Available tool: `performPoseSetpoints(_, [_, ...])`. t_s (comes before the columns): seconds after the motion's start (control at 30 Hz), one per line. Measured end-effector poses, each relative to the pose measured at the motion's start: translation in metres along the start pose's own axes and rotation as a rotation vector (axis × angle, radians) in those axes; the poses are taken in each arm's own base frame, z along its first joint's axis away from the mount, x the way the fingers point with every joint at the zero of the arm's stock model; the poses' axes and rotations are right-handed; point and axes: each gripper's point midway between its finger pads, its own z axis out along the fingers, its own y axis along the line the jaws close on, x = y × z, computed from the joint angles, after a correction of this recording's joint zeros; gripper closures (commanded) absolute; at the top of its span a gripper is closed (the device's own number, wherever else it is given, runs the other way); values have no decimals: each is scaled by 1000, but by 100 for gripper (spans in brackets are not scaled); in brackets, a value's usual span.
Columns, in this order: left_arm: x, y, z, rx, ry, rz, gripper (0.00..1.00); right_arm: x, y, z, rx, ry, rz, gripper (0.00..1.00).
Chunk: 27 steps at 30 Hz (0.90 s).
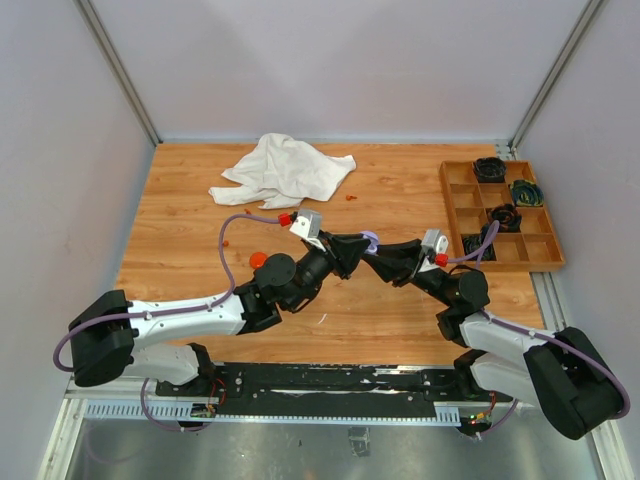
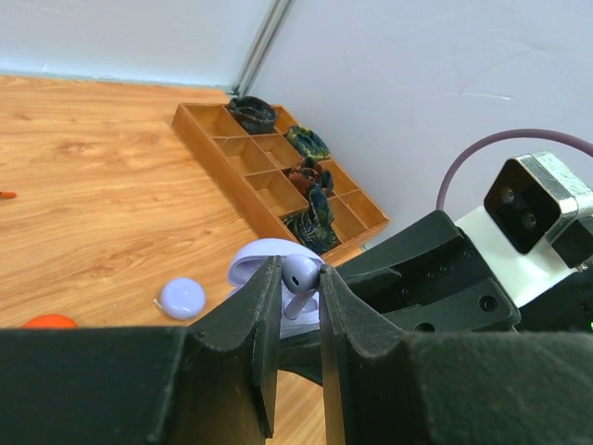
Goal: Insert the wireless bluetooth earbuds into the charging case
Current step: Place the earbud in the charging case.
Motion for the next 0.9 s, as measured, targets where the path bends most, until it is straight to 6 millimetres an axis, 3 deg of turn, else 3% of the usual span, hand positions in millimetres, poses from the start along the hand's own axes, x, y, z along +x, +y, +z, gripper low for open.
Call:
performPoseSetpoints(0.33, [5, 2, 0, -15, 1, 1, 80, 1, 0, 0, 2, 2, 2, 95])
performPoseSetpoints(0.9, [5, 2, -3, -25, -6, -15, 67, 1, 0, 0, 3, 5, 4, 96])
